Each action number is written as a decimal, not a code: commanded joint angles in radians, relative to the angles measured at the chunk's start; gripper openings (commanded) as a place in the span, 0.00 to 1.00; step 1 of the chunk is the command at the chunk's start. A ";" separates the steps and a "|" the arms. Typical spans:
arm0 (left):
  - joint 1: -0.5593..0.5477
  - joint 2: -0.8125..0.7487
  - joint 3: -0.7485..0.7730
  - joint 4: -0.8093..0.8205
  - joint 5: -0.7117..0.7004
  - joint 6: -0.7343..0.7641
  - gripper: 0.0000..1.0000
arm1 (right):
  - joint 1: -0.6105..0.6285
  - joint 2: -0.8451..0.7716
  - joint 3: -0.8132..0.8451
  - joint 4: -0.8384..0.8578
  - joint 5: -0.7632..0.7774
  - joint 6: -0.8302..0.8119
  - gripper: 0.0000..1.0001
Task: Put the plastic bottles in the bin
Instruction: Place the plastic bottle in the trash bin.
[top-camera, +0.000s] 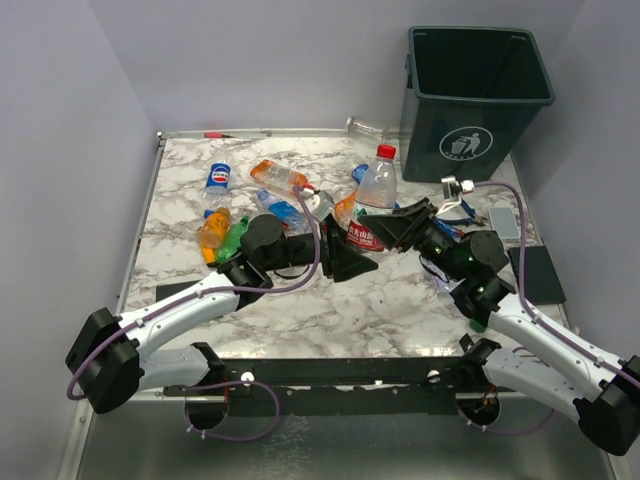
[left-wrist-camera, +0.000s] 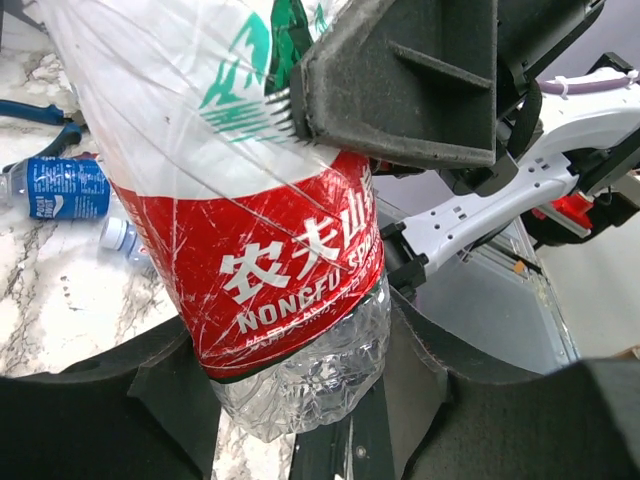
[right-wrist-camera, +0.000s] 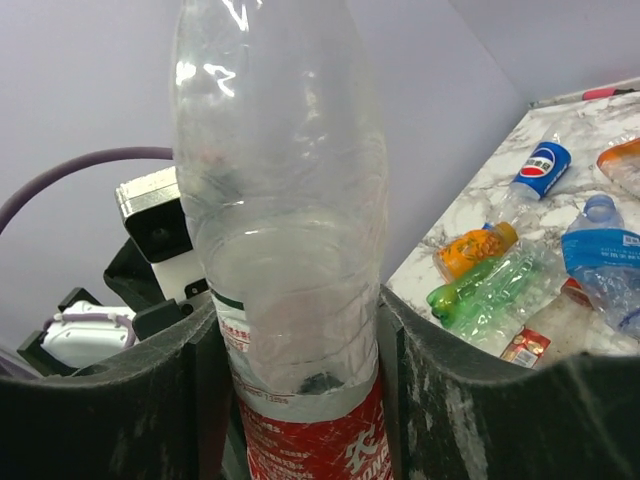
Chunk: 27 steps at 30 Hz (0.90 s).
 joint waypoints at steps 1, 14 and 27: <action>-0.004 -0.011 -0.030 0.053 -0.043 0.019 0.41 | -0.003 -0.007 0.018 -0.035 -0.026 -0.033 0.59; -0.005 -0.026 -0.096 0.074 -0.082 0.042 0.35 | -0.004 -0.015 0.343 -0.481 0.168 -0.288 0.93; -0.028 -0.049 -0.119 0.073 -0.097 0.082 0.31 | -0.006 0.238 0.706 -0.800 0.355 -0.403 0.91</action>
